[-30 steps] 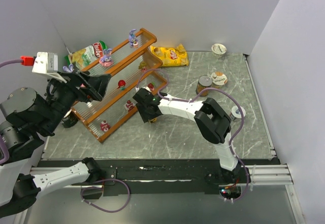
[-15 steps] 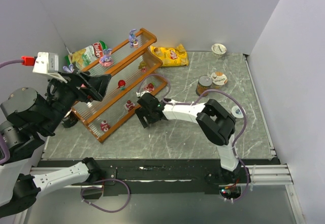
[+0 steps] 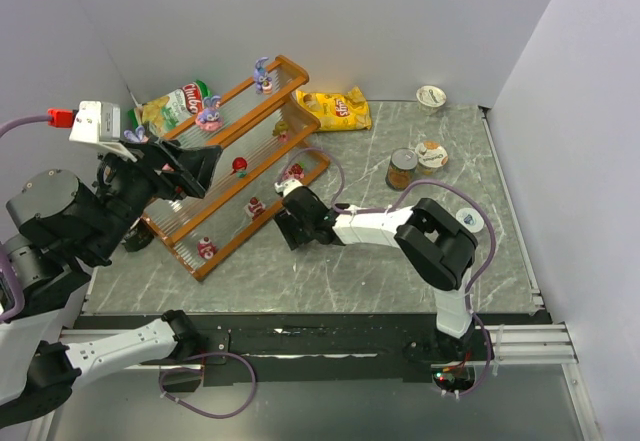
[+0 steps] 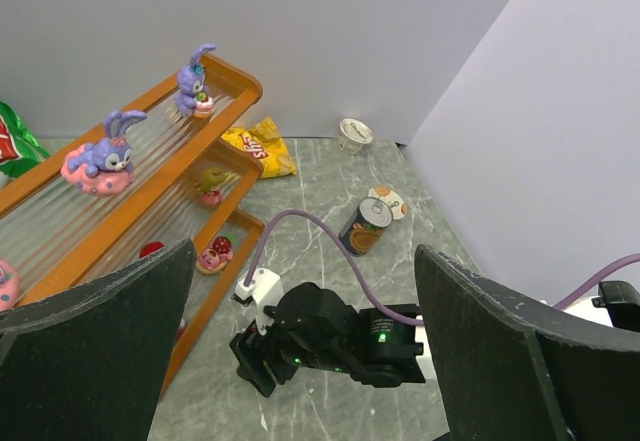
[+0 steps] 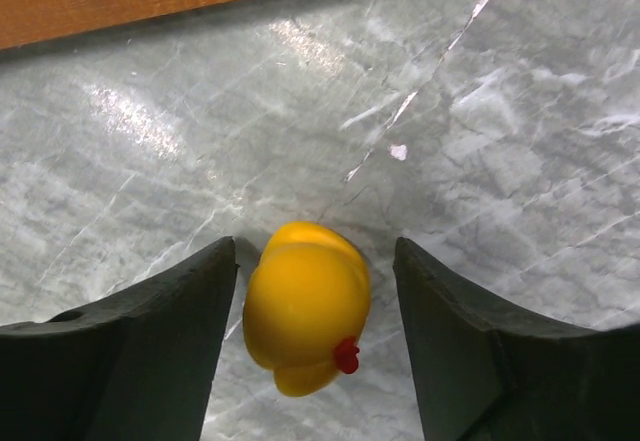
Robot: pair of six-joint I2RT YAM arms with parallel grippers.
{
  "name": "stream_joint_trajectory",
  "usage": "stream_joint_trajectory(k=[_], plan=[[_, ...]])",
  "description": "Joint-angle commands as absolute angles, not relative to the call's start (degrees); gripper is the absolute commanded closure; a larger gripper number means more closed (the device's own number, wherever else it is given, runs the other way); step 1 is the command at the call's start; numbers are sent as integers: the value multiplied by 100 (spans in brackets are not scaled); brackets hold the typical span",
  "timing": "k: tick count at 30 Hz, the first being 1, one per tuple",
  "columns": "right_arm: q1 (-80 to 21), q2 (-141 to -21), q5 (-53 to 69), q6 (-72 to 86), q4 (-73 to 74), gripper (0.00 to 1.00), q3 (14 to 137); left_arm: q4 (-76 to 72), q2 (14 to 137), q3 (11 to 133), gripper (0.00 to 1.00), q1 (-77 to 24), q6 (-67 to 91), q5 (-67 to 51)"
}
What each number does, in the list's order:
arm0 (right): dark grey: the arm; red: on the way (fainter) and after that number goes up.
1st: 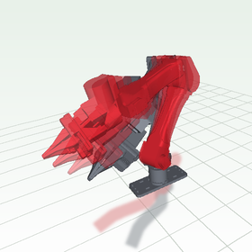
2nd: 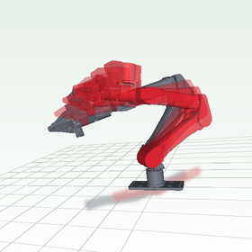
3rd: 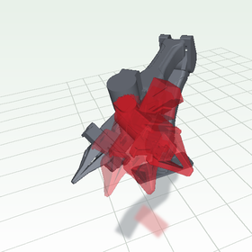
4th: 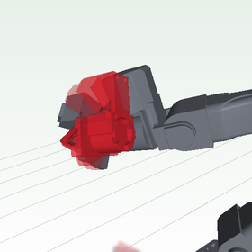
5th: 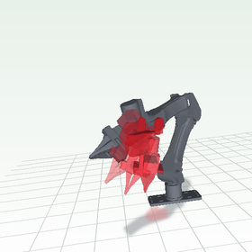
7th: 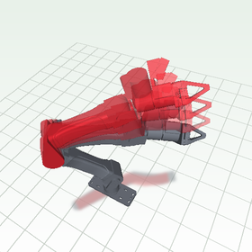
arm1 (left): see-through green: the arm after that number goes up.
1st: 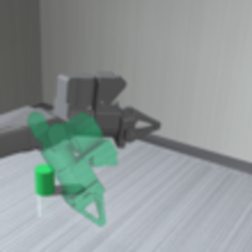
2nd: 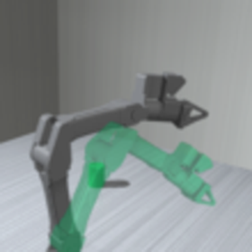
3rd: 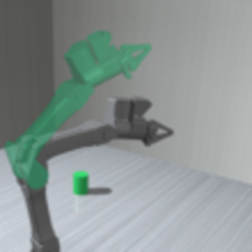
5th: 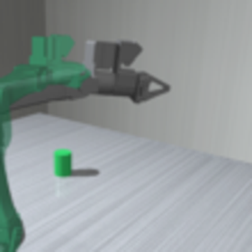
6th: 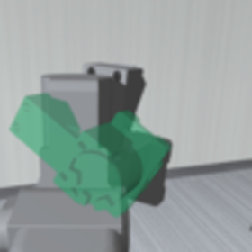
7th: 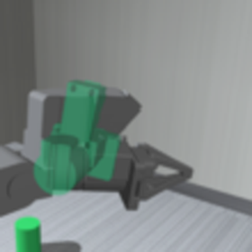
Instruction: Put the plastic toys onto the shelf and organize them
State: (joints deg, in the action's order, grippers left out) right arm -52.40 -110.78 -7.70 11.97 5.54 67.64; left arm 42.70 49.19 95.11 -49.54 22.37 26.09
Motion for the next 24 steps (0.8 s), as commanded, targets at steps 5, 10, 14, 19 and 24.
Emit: stream_joint_trajectory(k=[5, 10, 14, 19, 24], plan=[[-5194, -11162, -861, 1266, 272, 40, 6531, 4192, 4992, 9668, 4, -4966, 2312, 2549], [-5212, -11057, -966, 1248, 404, 70, 6548, 4184, 4992, 9668, 4, -4975, 2312, 2549], [-5247, -10785, -1081, 1195, 580, 90, 6671, 4184, 4983, 9685, 4, -4975, 2303, 2558], [-5378, -10539, -1160, 1230, 1203, 97, 7240, 4210, 4966, 9694, 4, -4975, 2294, 2575], [-5554, -10310, -1142, 1336, 1993, 98, 8040, 4289, 4913, 9712, 4, -4975, 2329, 2619]])
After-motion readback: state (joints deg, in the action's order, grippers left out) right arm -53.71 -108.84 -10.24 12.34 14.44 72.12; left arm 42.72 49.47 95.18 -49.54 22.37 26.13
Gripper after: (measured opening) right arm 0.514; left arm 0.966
